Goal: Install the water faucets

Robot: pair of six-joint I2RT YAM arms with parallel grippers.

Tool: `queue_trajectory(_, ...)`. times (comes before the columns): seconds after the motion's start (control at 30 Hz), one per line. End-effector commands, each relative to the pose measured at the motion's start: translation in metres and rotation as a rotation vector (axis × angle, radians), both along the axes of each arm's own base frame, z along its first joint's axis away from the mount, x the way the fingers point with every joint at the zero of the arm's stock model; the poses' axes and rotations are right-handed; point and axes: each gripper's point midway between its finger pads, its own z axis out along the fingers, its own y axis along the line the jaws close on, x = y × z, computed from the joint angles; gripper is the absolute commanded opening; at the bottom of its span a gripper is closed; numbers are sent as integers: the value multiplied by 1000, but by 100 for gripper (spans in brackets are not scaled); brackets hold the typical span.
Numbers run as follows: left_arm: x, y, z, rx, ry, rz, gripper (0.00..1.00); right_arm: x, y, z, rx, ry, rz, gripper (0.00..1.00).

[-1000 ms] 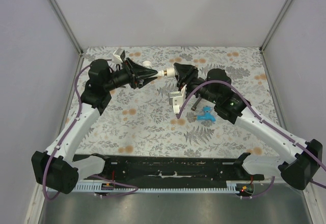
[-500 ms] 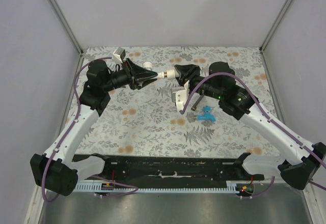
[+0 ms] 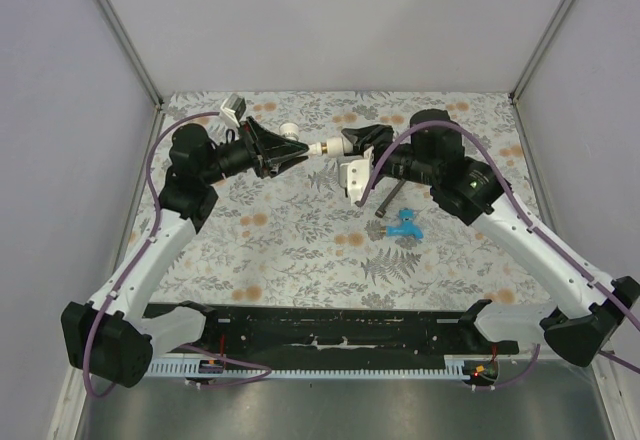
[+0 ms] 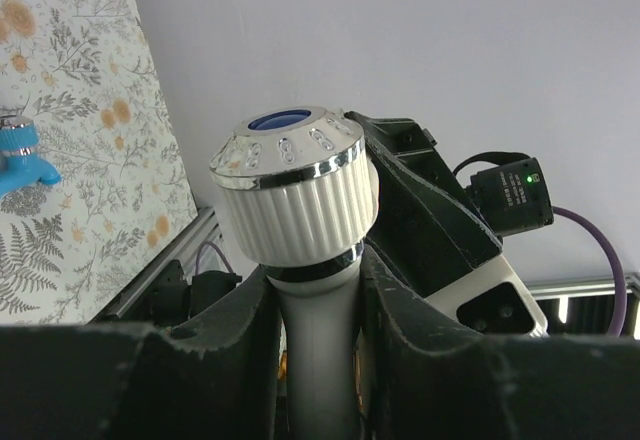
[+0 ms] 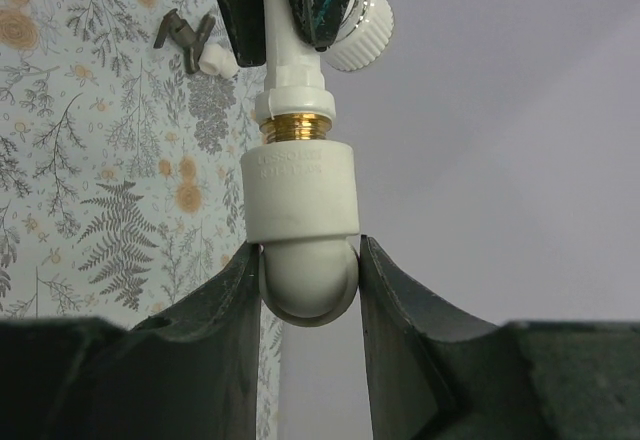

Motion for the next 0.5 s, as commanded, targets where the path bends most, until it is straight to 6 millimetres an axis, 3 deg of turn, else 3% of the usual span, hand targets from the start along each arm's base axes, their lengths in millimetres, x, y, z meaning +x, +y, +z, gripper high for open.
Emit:
queue_trajectory(0.0,-5,0,40,-13,-360,16,2,-58,38,13,125,240,260,0)
queue_trajectory(0.47,-17,3,54,-52,-568,19,2,-70,46,13,194,488,302,0)
